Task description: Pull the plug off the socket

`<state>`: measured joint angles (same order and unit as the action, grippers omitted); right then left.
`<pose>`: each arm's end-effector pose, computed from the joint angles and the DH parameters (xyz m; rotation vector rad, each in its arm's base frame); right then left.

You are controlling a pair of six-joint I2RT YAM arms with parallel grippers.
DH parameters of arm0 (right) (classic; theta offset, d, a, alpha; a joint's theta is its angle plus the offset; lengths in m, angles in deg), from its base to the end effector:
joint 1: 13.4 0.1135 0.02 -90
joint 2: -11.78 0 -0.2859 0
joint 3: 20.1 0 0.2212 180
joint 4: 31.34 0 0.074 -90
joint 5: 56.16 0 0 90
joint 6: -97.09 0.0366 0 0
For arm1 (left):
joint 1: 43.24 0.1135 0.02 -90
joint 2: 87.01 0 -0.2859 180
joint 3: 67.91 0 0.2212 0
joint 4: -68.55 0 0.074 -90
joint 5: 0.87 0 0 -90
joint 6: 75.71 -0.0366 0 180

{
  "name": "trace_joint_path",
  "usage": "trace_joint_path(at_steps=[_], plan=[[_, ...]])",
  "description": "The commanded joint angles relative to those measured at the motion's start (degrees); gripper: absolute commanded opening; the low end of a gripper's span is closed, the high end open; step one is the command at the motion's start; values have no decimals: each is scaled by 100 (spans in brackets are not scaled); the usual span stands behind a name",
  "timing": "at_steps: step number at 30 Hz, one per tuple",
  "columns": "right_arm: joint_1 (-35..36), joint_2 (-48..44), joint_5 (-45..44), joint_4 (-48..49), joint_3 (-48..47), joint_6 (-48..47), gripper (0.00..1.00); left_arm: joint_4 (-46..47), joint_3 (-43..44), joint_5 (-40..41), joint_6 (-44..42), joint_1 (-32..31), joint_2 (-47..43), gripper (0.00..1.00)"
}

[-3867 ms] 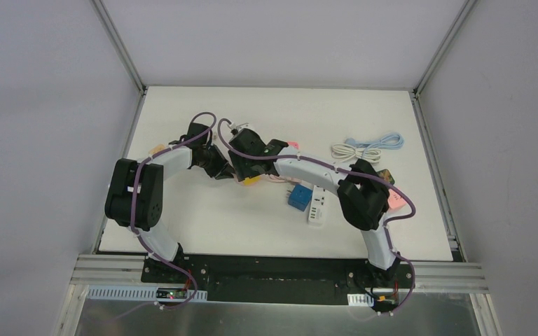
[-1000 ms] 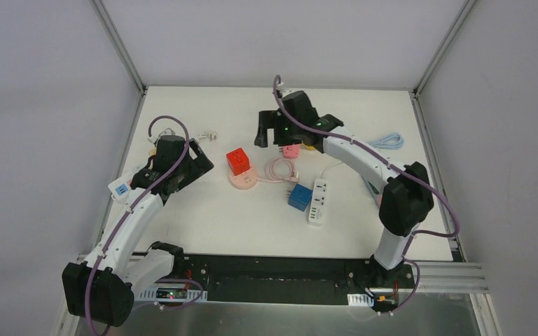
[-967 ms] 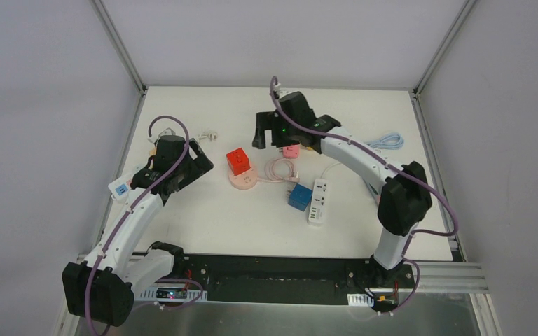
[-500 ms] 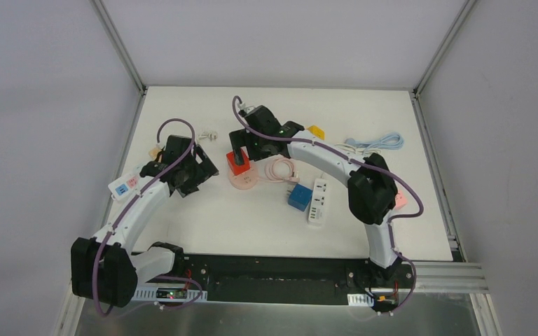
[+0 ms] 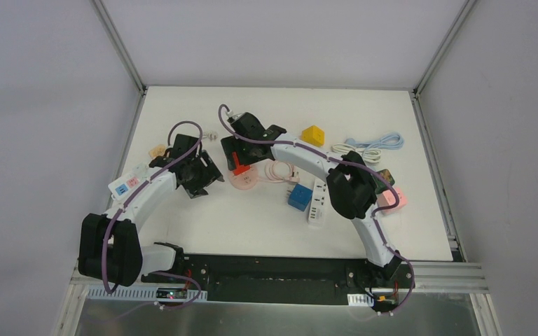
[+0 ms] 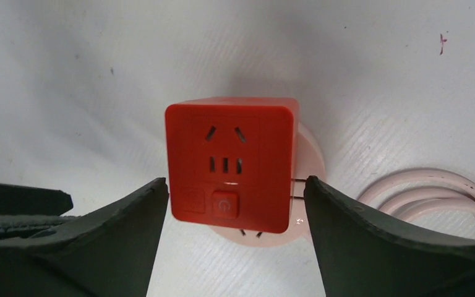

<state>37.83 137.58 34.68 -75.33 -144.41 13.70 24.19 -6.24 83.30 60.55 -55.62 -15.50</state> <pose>0.3039 0.3792 0.2608 -0.9264 2.2384 0.4951 0.2061 -0.0491 0.2573 -0.7155 2.4955 -0.5258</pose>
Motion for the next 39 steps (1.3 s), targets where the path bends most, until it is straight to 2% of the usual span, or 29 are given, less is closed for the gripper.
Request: trace_joint_path(at_steps=[1,10,14,20,23,27,39], plan=[[28,135,-451,43,-375,141,79,254,97,-278,-53,-13,129,68],[27,85,-501,124,-287,267,44,1113,93,-916,-153,-11,750,58],[45,19,-593,185,-165,374,33,1500,185,-1180,82,-11,1207,54],[81,-10,-502,198,-92,495,13,2111,229,-1506,324,-10,1784,44],[81,-3,-423,197,-85,557,6,2219,234,-1575,317,-10,1927,38],[80,2,-384,198,-93,578,0,2151,229,-1500,288,-10,2029,32],[66,-163,202,114,-494,793,0,1552,350,-1272,184,-14,2465,15]])
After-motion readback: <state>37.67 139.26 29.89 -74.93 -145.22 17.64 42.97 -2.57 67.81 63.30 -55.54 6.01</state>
